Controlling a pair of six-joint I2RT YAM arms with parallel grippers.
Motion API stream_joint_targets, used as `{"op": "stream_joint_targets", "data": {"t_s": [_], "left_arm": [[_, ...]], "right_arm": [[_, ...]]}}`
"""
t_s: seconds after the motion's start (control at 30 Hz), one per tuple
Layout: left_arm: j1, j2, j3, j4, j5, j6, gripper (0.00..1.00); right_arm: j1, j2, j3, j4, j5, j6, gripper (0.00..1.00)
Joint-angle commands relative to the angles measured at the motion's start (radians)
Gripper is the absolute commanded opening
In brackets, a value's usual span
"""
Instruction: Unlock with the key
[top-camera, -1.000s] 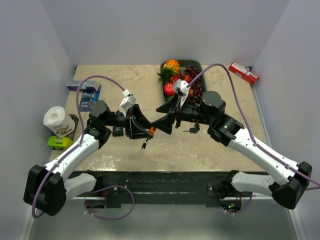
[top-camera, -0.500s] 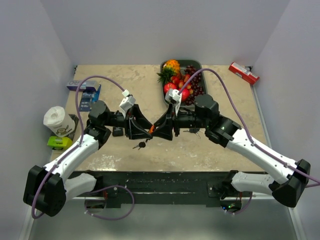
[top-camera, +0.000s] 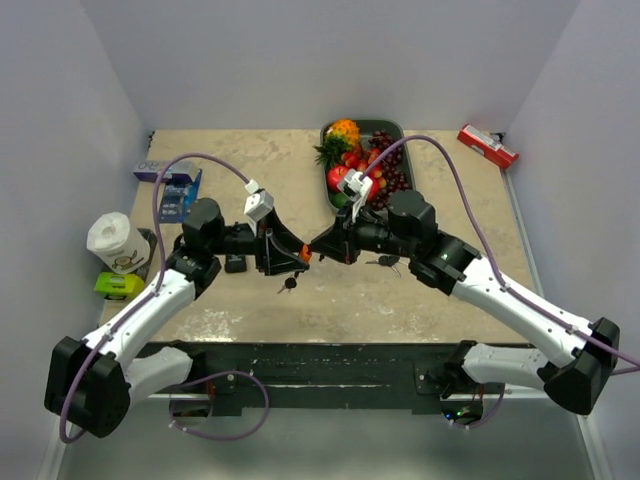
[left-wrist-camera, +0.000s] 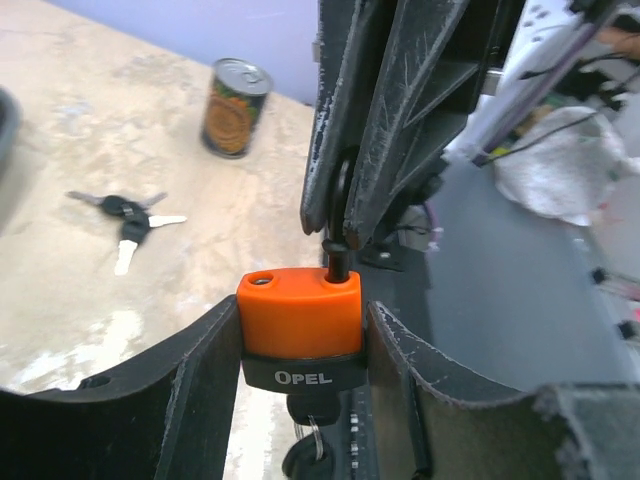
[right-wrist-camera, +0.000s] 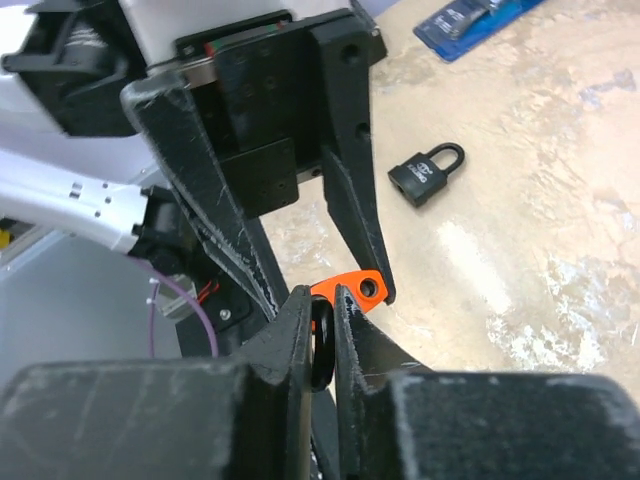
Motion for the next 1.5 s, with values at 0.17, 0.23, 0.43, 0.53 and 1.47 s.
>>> {"op": "stream_joint_targets", "data": {"t_s": [0.17,0.23,0.43,0.53,1.47], "left_arm": [[-0.078,-0.101,0.079,-0.267,-0.504,0.217,0.00],[-0.102,-0.127,0.086,-0.297,-0.646,0.215,0.00],[-0.163,-0.133,0.102,-0.395,-0.918,0.186,0.00],[-0.207,-0.102,0.135,-0.433,-0.986,0.186,0.00],[-0.303,0.129,-0.002,-0.366,-1.049,-0.280,0.00]], "right_arm": [[0.006,0.076,0.028,0.011,0.222,0.108,0.00],[0.006,0.103,0.033,-0.003,0.285,0.131,0.00],[0.005,0.148,0.021,-0.004,0.405,0.185,0.00],[0.006,0.172,0.007,0.023,0.428,0.206,0.00],[-0.024,-0.047,-0.255,0.091,0.722,0.262,0.83]]}}
